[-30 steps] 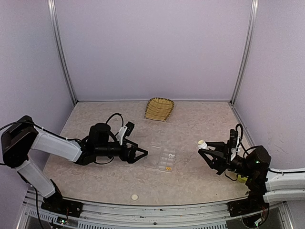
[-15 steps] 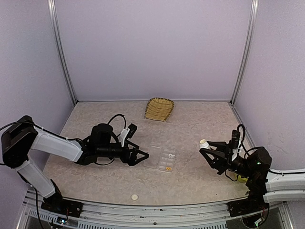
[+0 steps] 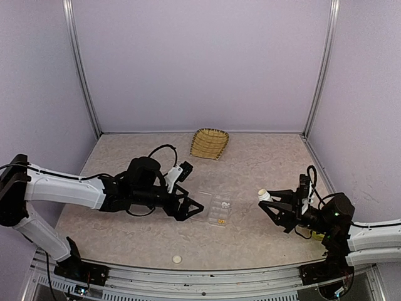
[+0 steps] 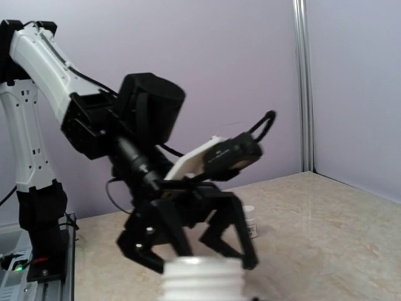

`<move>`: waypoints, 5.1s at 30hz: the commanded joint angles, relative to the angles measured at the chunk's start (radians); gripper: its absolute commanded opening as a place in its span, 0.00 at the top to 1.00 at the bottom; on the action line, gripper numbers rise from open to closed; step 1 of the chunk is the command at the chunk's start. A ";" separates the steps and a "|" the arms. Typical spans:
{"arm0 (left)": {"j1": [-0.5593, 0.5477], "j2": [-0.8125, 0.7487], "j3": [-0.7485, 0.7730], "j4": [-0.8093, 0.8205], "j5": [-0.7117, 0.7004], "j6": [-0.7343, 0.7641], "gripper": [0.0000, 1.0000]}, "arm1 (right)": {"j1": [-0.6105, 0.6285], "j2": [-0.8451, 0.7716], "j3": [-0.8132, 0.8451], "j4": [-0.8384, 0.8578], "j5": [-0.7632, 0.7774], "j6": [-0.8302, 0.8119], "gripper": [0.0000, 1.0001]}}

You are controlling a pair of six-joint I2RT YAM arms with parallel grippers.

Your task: Sort the pills into containers

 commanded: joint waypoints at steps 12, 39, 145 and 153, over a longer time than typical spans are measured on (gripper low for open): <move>-0.162 -0.266 -0.157 -0.395 -0.173 -0.196 0.11 | -0.007 -0.010 -0.007 -0.011 0.003 -0.017 1.00; -0.282 -0.093 -0.110 -0.518 -0.197 -0.225 0.59 | -0.007 -0.048 -0.011 -0.059 0.037 -0.022 1.00; -0.045 0.226 -0.125 -0.206 -0.128 -0.214 0.81 | -0.008 -0.071 -0.009 -0.098 0.084 -0.029 1.00; 0.009 0.235 -0.155 -0.102 -0.071 -0.255 0.84 | -0.007 -0.077 -0.011 -0.099 0.081 -0.026 1.00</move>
